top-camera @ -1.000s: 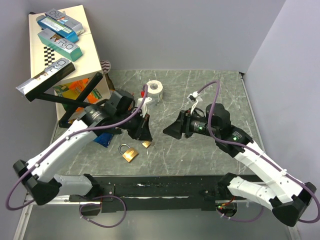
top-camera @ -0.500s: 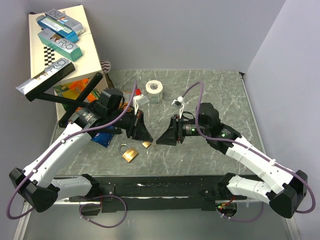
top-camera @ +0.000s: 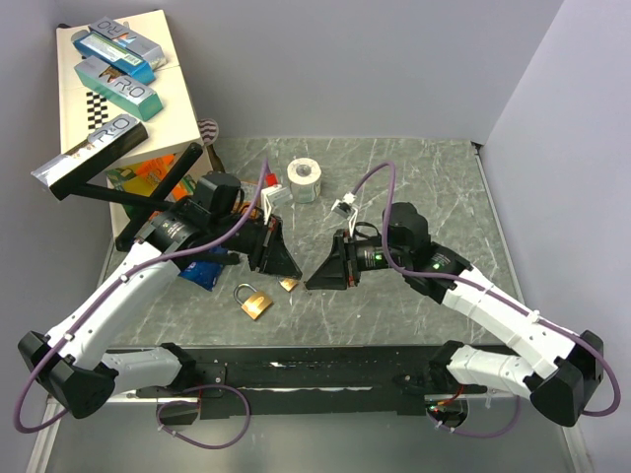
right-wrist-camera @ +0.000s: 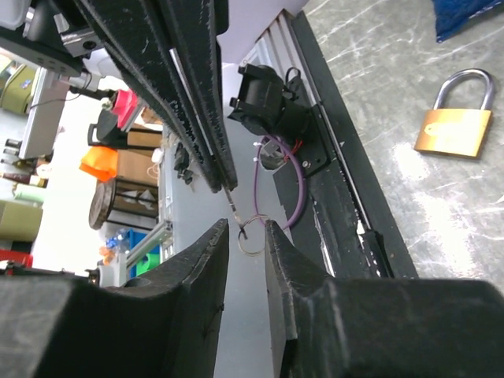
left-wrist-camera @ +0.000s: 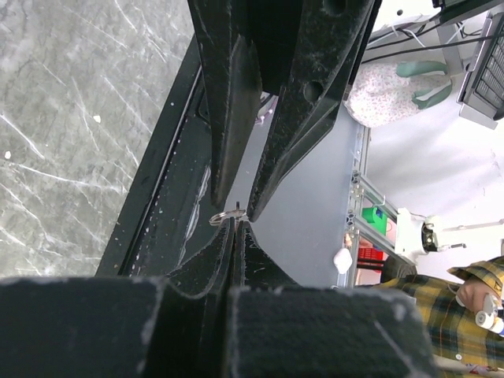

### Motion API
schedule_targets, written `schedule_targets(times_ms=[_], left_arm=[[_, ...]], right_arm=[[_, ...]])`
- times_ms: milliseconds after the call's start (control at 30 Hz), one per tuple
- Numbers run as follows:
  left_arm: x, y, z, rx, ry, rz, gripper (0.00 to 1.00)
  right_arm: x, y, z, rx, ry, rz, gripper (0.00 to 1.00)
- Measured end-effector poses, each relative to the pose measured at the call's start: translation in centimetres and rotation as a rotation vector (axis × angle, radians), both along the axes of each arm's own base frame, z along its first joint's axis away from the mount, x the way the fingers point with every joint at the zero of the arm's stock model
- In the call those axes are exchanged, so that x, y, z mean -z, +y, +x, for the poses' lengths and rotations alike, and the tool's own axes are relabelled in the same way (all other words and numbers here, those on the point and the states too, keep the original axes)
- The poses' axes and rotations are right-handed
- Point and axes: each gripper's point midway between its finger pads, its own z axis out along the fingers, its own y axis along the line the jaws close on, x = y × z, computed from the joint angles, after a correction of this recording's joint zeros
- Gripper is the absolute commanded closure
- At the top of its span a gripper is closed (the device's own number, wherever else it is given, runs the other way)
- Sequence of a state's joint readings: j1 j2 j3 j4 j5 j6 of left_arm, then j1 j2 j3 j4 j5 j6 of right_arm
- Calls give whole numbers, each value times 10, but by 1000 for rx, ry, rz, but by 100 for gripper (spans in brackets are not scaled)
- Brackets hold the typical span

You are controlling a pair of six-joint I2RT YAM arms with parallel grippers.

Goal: Unlock with the key

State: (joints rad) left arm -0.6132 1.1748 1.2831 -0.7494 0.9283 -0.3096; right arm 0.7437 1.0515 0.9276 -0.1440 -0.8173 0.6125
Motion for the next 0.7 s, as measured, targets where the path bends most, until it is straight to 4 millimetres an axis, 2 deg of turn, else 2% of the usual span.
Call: schedule_targets(times_ms=[133, 300, 467, 500, 533, 600, 633, 700], left_arm=[[-1, 0, 1, -2, -2, -3, 99], [-1, 0, 2, -5, -1, -2, 99], [-1, 1, 3, -14, 5, -3, 99], [-1, 1, 4, -15, 4, -3, 96], [-1, 1, 4, -18, 7, -4, 75], [-1, 1, 6, -30, 0, -2, 41], [-1, 0, 9, -45, -2, 0, 17], [2, 1, 17, -93, -19, 13, 6]], right_arm=[[0, 1, -2, -18, 5, 1, 75], [3, 4, -5, -39, 18, -3, 100], [0, 6, -6, -52, 14, 11, 100], [0, 6, -6, -51, 16, 12, 100], [0, 6, -6, -49, 18, 13, 100], [-1, 6, -5, -41, 21, 16, 100], [-2, 7, -3, -27, 17, 18, 100], [-2, 7, 4, 13, 9, 16, 100]])
